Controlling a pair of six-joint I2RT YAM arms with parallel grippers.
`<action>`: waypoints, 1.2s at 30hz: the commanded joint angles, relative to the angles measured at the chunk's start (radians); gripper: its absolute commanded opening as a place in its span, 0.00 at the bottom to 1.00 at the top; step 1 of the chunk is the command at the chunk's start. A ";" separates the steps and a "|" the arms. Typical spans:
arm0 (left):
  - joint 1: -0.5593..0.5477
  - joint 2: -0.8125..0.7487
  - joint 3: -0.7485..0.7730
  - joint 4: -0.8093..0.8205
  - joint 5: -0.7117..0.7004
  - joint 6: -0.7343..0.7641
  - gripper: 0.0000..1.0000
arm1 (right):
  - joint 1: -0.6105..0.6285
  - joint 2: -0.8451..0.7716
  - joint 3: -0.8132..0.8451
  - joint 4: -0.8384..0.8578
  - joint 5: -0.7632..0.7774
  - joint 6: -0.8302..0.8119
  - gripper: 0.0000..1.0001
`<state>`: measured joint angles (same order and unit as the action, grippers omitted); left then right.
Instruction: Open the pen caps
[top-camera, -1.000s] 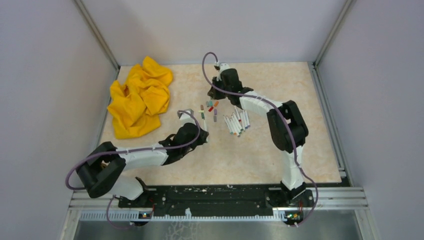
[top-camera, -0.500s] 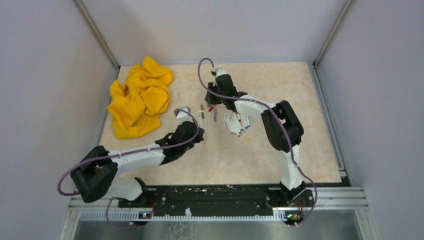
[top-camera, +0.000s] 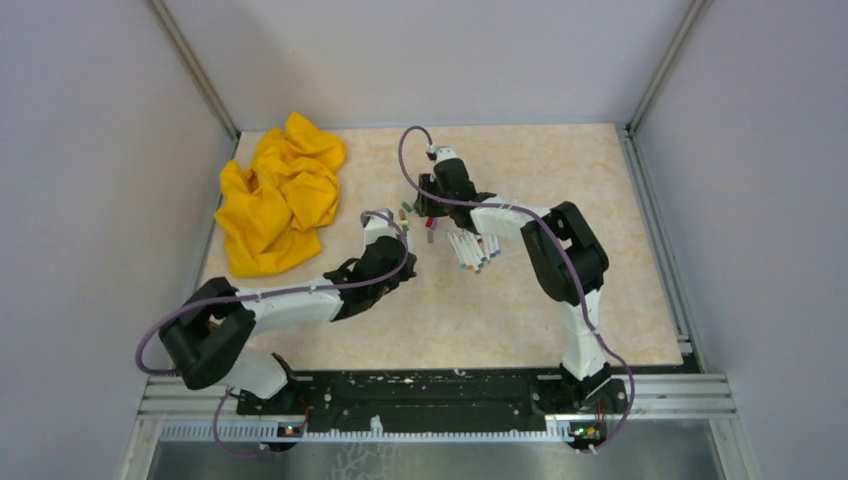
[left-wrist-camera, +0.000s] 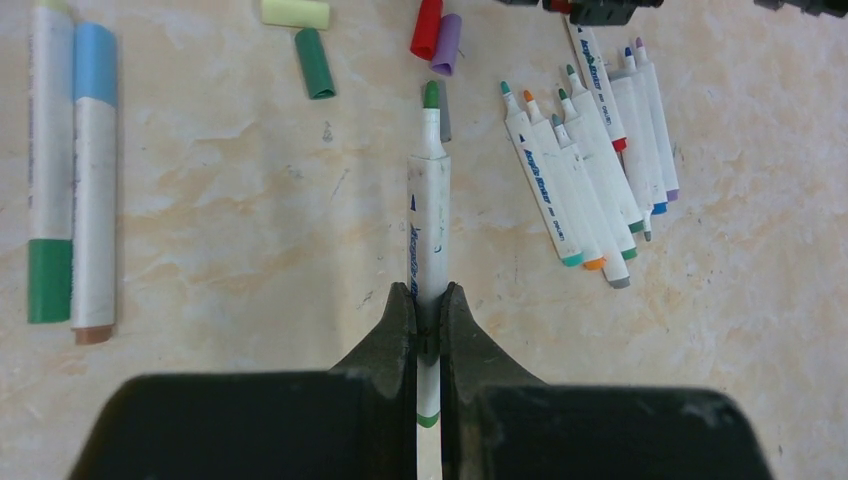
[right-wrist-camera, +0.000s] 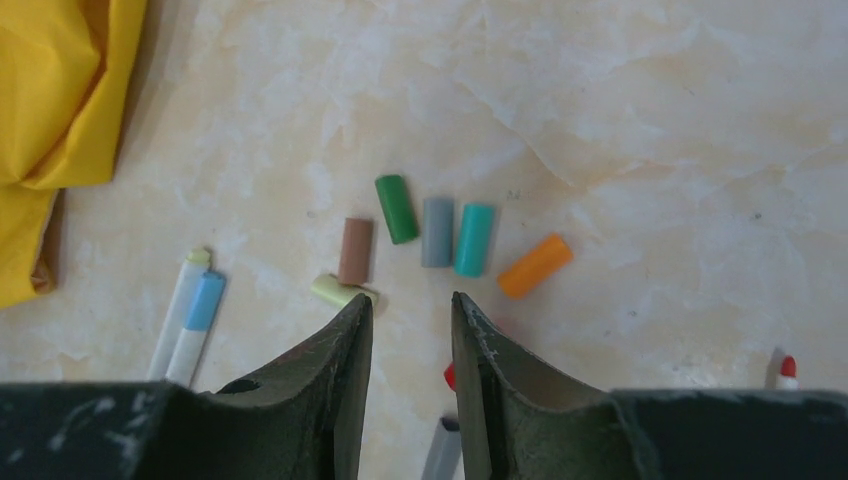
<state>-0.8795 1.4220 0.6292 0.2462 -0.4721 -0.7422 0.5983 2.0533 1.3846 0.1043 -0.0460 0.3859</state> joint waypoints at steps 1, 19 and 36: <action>-0.003 0.101 0.098 0.009 0.032 0.027 0.00 | 0.006 -0.121 -0.049 0.081 0.068 -0.010 0.34; 0.020 0.490 0.443 -0.070 0.134 -0.060 0.02 | -0.124 -0.492 -0.344 0.118 0.149 0.066 0.47; 0.021 0.525 0.487 -0.153 0.110 -0.114 0.35 | -0.129 -0.568 -0.419 0.110 0.130 0.066 0.51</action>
<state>-0.8619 1.9686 1.1183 0.1688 -0.3328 -0.8005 0.4732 1.5307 0.9691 0.1860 0.0895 0.4496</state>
